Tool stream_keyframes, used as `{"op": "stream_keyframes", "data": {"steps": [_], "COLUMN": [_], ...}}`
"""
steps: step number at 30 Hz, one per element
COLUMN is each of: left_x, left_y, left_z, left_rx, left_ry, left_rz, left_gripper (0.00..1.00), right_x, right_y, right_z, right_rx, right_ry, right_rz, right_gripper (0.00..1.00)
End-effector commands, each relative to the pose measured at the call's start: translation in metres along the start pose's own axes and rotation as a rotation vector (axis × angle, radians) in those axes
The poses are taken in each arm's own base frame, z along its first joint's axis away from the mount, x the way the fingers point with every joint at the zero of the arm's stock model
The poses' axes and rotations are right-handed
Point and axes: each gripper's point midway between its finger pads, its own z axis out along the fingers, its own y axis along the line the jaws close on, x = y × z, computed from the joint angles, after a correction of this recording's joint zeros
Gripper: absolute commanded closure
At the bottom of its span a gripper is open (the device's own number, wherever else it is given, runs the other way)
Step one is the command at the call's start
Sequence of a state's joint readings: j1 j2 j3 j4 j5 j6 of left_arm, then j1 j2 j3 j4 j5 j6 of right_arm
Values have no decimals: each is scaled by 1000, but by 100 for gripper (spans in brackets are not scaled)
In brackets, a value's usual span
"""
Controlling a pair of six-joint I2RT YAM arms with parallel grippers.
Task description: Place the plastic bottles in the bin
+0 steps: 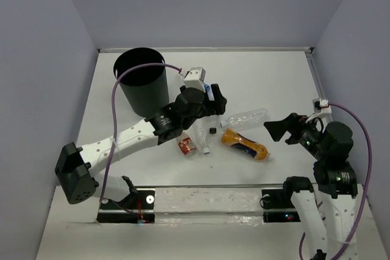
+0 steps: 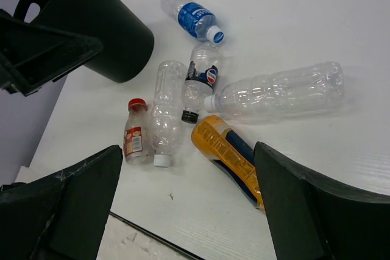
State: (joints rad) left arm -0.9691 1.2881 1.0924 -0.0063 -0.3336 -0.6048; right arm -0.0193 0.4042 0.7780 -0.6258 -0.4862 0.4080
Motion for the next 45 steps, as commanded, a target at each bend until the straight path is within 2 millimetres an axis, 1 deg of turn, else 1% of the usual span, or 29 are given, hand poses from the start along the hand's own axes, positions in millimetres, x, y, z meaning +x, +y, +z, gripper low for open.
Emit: {"op": "stream_keyframes", "data": {"steps": [1, 2, 3, 4, 5, 8, 9, 10, 11, 12, 13, 14, 15, 16, 17, 18, 22, 23, 26, 27, 31, 32, 33, 35, 36, 37, 38, 43, 45], "left_x": [-27, -36, -36, -34, -38, -39, -38, -29, -35, -32, -25, -23, -28, -19, -25, -19, -21, -26, -22, -25, -25, -20, -24, -24, -19, -21, -20, -15, -20], "left_y": [-8, -5, -1, 6, 16, 41, 60, 75, 78, 89, 108, 117, 121, 131, 133, 143, 162, 168, 184, 189, 203, 211, 209, 216, 223, 220, 228, 243, 241], "left_z": [28, 35, 40, 52, 59, 84, 89, 101, 107, 110, 121, 125, 126, 135, 138, 141, 155, 158, 159, 161, 175, 184, 185, 195, 200, 202, 206, 221, 226], "left_rx": [-54, -69, -84, -117, -149, -251, -311, -366, -389, -438, -510, -548, -584, -625, -644, -684, -713, -722, -770, -772, -790, -801, -792, -788, -786, -773, -777, -772, -753], "left_ry": [-104, -117, -112, -112, -124, -127, -117, -103, -116, -106, -112, -114, -124, -114, -138, -141, -180, -196, -207, -218, -211, -195, -205, -203, -184, -181, -175, -154, -165], "left_rz": [-41, -71, -79, -83, -105, -128, -140, -136, -147, -146, -166, -171, -172, -163, -198, -193, -238, -265, -271, -278, -276, -270, -276, -279, -277, -281, -281, -288, -293], "left_gripper": [1, 1, 1, 1, 1, 1, 1, 1, 1, 1, 1, 1, 1, 1, 1, 1, 1, 1, 1, 1, 1, 1, 1, 1, 1, 1, 1, 1, 1], "right_x": [7, 8, 8, 8, 9, 10, 12, 13, 14, 15, 16, 16, 19, 19, 20, 20, 22, 22, 23, 24, 26, 27, 27, 28, 29, 29, 30, 35, 36], "right_y": [4, 4, 3, 4, 4, 6, 6, 7, 6, 6, 8, 9, 10, 10, 10, 10, 15, 16, 19, 19, 22, 23, 23, 25, 25, 25, 26, 24, 24], "right_z": [-3, -3, -3, -4, -4, -4, -4, -4, -3, -3, -3, -4, -4, -4, -4, -4, -4, -4, -5, -5, -5, -5, -5, -5, -5, -5, -5, -3, -2], "right_rx": [-31, -31, -28, -30, -32, -42, -48, -52, -51, -54, -62, -68, -78, -83, -84, -86, -113, -117, -138, -138, -162, -172, -171, -181, -185, -187, -191, -195, -194], "right_ry": [9, 9, 8, 8, 11, 18, 23, 25, 27, 32, 36, 38, 45, 47, 48, 50, 62, 64, 70, 73, 80, 85, 86, 91, 95, 98, 101, 121, 125], "right_rz": [0, -3, -1, -1, 1, 7, 8, 11, 16, 19, 19, 19, 19, 18, 16, 14, 14, 14, 13, 17, 17, 19, 21, 21, 23, 25, 28, 46, 52], "right_gripper": [7, 7, 7, 7, 7, 7, 7, 7, 6, 7, 7, 7, 7, 7, 7, 7, 7, 7, 7, 7, 7, 7, 7, 7, 7, 7, 7, 8, 9]}}
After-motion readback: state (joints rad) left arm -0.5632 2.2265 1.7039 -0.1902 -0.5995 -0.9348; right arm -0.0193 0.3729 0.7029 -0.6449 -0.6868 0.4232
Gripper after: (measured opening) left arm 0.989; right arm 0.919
